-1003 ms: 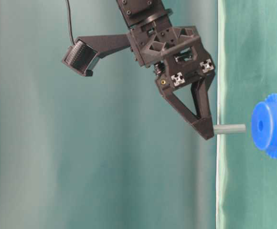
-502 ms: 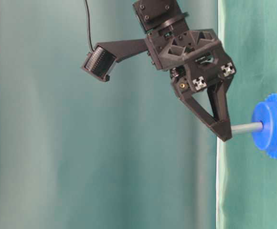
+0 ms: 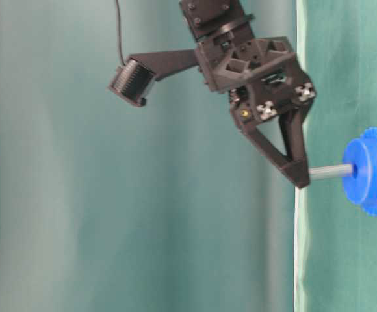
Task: Insert the shaft placed at a random location into the center hole of the medium gear at another random location.
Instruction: 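Lower the held shaft into the gear's center hole with the right gripper, then press the shaft down into the gear hole with the right gripper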
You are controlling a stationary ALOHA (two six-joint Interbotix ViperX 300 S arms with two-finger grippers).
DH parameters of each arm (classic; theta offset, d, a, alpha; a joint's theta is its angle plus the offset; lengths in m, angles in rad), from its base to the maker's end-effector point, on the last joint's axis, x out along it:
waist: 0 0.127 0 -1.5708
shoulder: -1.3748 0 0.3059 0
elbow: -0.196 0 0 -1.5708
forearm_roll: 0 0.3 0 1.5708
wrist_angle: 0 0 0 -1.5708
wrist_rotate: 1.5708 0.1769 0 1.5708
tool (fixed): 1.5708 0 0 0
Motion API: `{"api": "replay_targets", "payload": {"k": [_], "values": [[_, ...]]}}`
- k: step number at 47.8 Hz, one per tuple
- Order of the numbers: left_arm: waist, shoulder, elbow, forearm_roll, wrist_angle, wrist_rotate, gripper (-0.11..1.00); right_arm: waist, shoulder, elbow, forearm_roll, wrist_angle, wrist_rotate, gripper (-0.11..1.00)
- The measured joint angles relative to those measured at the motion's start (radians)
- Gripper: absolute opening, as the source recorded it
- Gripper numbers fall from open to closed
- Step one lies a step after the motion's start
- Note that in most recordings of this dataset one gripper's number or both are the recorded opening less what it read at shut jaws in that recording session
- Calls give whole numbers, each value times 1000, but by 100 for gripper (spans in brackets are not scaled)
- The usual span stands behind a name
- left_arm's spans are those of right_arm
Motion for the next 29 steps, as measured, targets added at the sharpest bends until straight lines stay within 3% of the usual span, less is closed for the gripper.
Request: {"api": "replay_targets", "payload": {"k": [29], "values": [[0,2,2,2,0,0,0,3,2,5,0,-28,0,14]]}}
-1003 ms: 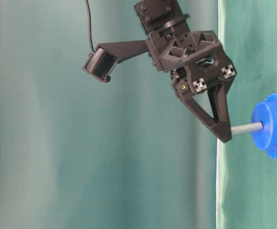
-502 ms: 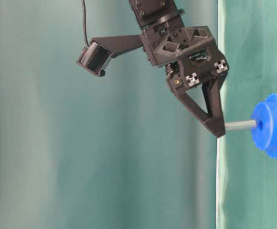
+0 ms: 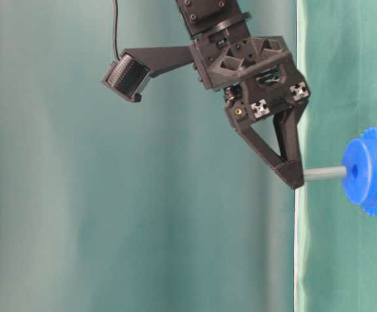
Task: Insert the shaft placed at a random location into the center hole of the medium gear at another random location.
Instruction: 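Press the shaft down into the gear hole with the right gripper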
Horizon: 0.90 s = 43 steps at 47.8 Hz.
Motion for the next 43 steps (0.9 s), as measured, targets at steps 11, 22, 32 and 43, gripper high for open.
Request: {"api": "replay_targets", "payload": {"k": [11,22,32,43], "values": [[0,0,0,-2,0,0,0,0,26,0,0,-8,0,14],[0,0,-2,0,0,0,0,0,46,0,0,-6,0,14],[0,0,0,0,0,0,0,0,69,0,2,-12,0,14],[0,0,0,0,0,0,0,2,109,-3,6,-12,2,14]]}}
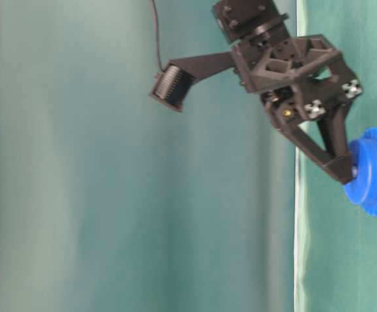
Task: Insert the shaft placed at a random location into the center hole of the medium gear at another random location.
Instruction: 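Press the shaft down into the gear hole with the right gripper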
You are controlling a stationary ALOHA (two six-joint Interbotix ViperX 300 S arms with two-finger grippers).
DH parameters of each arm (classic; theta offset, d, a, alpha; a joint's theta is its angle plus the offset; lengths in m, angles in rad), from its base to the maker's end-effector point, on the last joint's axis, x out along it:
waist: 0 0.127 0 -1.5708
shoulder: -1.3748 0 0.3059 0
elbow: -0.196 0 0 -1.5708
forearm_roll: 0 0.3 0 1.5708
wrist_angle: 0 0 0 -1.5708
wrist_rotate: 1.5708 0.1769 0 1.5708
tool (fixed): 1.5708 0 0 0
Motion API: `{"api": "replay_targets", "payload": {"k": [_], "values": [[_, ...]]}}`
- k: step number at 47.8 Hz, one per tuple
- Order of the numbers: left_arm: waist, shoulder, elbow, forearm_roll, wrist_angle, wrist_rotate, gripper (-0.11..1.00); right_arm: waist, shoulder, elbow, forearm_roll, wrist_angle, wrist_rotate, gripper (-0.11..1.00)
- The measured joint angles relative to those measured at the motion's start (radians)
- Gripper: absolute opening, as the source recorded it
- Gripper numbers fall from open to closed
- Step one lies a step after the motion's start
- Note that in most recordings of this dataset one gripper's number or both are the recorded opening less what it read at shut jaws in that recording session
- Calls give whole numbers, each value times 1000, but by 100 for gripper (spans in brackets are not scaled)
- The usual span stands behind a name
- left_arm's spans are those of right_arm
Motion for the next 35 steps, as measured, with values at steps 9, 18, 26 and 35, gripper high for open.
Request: {"api": "replay_targets", "payload": {"k": [9,18,26,35], "values": [[0,0,0,-2,0,0,0,0,5,-5,5,2,-2,14],[0,0,0,0,0,0,0,2,5,-6,6,2,0,14],[0,0,0,-2,0,0,0,0,5,-8,8,9,-2,14],[0,-2,-2,0,-2,0,0,2,0,-21,11,44,0,48]]}}
